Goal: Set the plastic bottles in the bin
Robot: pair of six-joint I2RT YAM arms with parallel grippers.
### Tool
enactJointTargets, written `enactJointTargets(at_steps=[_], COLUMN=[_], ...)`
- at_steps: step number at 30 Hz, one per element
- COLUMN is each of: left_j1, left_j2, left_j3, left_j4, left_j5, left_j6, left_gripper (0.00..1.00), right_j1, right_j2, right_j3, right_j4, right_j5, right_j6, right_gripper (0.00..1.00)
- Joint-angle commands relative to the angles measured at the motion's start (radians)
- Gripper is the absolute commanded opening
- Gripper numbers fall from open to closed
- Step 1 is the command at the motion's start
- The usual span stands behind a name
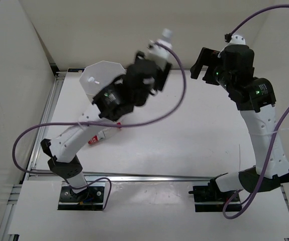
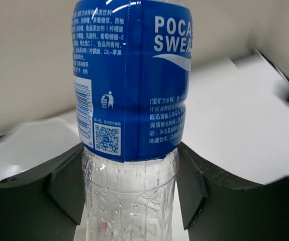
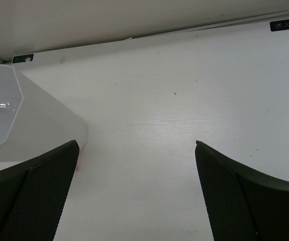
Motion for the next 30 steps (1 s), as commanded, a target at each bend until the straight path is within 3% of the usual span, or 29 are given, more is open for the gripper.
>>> enactJointTargets(at_steps=[1,8,11,12,13,16,17,23,27,28,30], left_j1=[0.184,0.474,0.561,0.580,0.594,0.624,0.625,0.625,0.596,0.583,0.525], left_j2=[-0.006,-0.015,-0.003,0.011,0.021,0.031,0.031,-0.061,-0.282,-0.341,-0.510], left_j3=[0.092,-0.023,-0.063,-0.063,-0.078,-0.078,-0.078,-0.138,-0.406,-0.568,-0.699], left_j4=[0.083,0.119,0.119,0.119,0.119,0.119,0.119,0.108,0.140,0.168,0.194], left_j5=[-0.096,0.036,0.084,0.084,0.098,0.099,0.099,0.005,0.024,0.077,0.244], left_j6=[0.087,-0.030,-0.084,-0.121,-0.138,-0.173,-0.173,-0.147,-0.051,-0.008,0.104], left_gripper=[0.26,0.27,0.35,0.43,0.65,0.96,1.00,1.00,0.99,0.97,0.96], right_j1=[0.009,0.009,0.009,0.009,0.009,0.009,0.009,0.009,0.009,0.009,0.009], right_j2=[0.004,0.013,0.013,0.002,0.002,-0.007,-0.018,-0.051,-0.061,-0.061,-0.070], right_j3=[0.003,0.037,0.037,0.037,0.037,0.019,0.008,-0.034,-0.080,-0.089,-0.118], right_j4=[-0.019,-0.028,-0.028,-0.028,-0.028,-0.028,-0.028,-0.028,-0.028,-0.028,-0.028], right_j5=[0.013,0.002,0.002,0.002,0.002,0.015,0.015,0.035,0.044,0.044,0.053], right_j6=[-0.011,-0.011,-0.011,-0.011,-0.011,-0.020,-0.020,-0.020,-0.020,-0.020,-0.009], right_gripper=[1.00,1.00,1.00,1.00,1.00,1.00,1.00,1.00,1.00,1.00,1.00])
